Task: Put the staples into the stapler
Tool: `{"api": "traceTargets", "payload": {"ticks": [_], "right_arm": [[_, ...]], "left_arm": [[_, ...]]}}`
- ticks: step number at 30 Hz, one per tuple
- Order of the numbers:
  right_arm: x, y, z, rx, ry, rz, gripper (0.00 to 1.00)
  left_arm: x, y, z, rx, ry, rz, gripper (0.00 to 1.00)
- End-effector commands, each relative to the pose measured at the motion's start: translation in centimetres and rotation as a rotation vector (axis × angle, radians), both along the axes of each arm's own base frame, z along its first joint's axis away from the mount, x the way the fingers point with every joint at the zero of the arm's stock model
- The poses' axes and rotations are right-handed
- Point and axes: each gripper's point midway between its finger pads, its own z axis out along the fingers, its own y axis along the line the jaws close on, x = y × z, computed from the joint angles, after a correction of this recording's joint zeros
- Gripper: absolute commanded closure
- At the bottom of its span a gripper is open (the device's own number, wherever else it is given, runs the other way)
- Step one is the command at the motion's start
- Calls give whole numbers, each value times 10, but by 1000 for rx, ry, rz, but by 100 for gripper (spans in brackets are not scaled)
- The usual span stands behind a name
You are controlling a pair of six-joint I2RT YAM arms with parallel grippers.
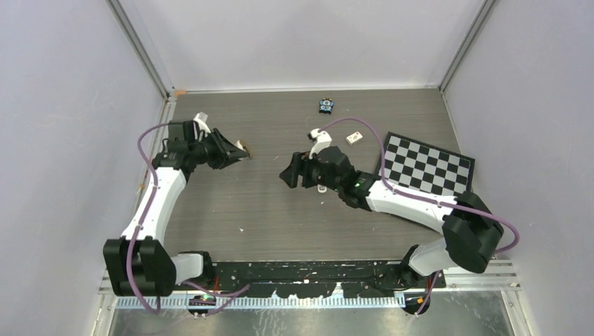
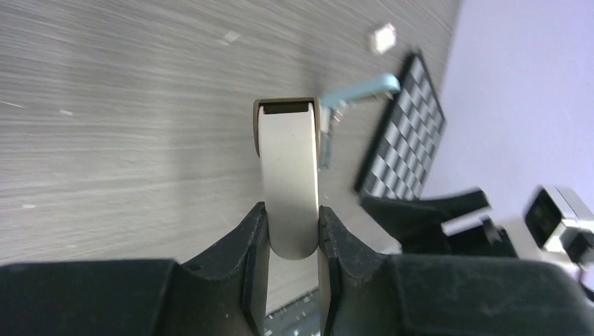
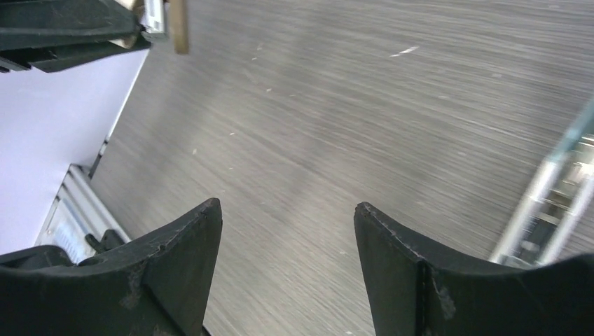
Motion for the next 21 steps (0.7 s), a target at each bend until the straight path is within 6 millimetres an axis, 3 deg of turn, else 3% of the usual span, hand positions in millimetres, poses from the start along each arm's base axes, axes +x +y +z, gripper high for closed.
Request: {"api": "traceTargets", "payload": {"ticks": [1,7,14,21], "right_arm": [[-2,45,44,84,-104,41,27],[2,64,47,71,-124,17,31],[10,57,46,68,-138,-40,42],[6,60,43,74,-138,-14,44]], "left_arm": [[-24,-45,44,-180,-162,-181,100],[-54,-71,61,-200,-227,-294,100],[-70,-77,54,-173,-198,-353,100],[-74,-82,42,-174,-162,-379,100]]}}
